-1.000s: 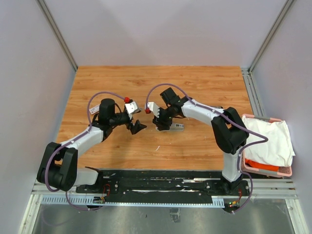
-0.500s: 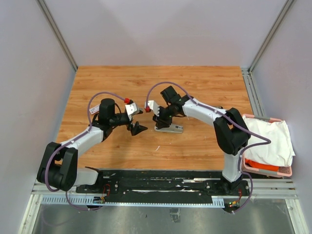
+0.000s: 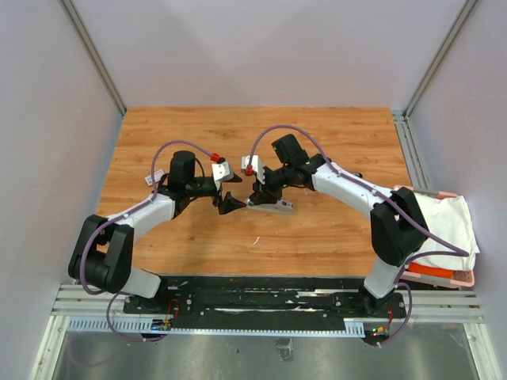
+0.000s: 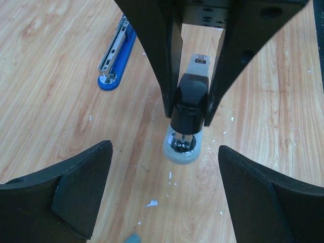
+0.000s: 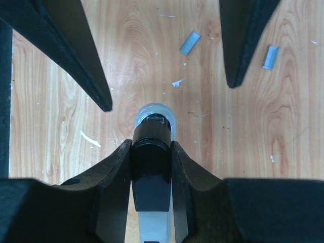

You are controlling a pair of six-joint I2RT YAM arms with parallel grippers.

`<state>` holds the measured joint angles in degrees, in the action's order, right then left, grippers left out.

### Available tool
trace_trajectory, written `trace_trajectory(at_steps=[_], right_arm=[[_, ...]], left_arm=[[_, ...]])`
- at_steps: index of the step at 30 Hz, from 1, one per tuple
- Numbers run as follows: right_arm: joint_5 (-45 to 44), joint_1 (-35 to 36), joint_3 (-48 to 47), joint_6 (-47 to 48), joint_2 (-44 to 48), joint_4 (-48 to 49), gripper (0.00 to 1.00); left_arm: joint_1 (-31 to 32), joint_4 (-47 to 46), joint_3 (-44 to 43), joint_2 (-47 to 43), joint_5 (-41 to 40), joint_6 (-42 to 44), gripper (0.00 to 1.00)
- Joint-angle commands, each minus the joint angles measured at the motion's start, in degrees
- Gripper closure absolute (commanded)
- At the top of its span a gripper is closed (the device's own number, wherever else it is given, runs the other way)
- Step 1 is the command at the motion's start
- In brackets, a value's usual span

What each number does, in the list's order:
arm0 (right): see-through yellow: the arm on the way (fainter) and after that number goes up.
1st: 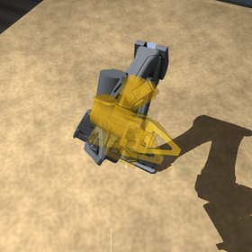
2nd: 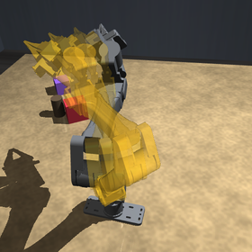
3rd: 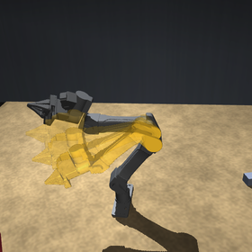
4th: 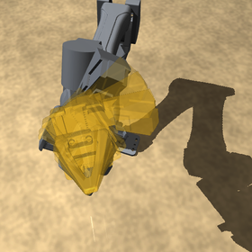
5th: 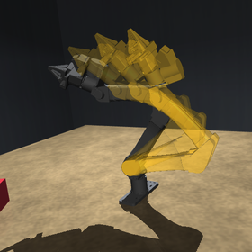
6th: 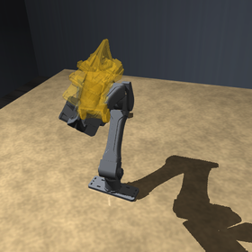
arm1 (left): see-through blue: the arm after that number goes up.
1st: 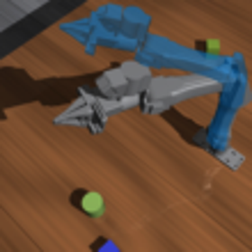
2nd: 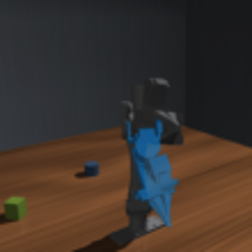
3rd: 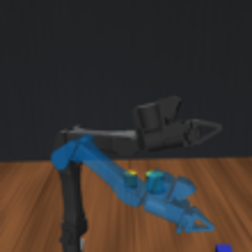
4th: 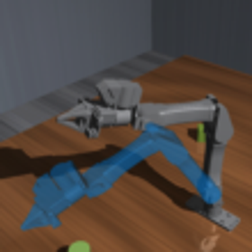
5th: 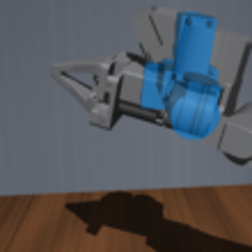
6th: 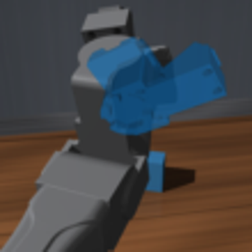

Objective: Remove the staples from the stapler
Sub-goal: Unload the staple at the center of the board.

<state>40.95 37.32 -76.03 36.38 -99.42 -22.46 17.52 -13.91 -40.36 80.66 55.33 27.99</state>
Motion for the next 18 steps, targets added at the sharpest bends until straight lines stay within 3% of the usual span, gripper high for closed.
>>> trace_trajectory(at_steps=[1,12,16,18], right_arm=[[4.01,-0.81,1.42,-1.71,3.09,3.39,0.93],[6.00,-1.10,2.41,-4.00,4.95,4.75,0.93],[6.51,-1.11,2.57,-4.30,5.37,4.92,0.93],[6.45,-1.12,2.58,-4.39,5.59,4.90,0.93]], left_arm=[[1.68,0.72,-2.73,2.74,1.53,0.05,0.13],[5.42,0.81,-5.49,7.10,0.42,-0.83,0.27],[5.85,0.82,-6.99,8.31,0.55,-2.23,0.37],[5.90,0.82,-7.71,8.91,0.82,-3.07,0.48]])
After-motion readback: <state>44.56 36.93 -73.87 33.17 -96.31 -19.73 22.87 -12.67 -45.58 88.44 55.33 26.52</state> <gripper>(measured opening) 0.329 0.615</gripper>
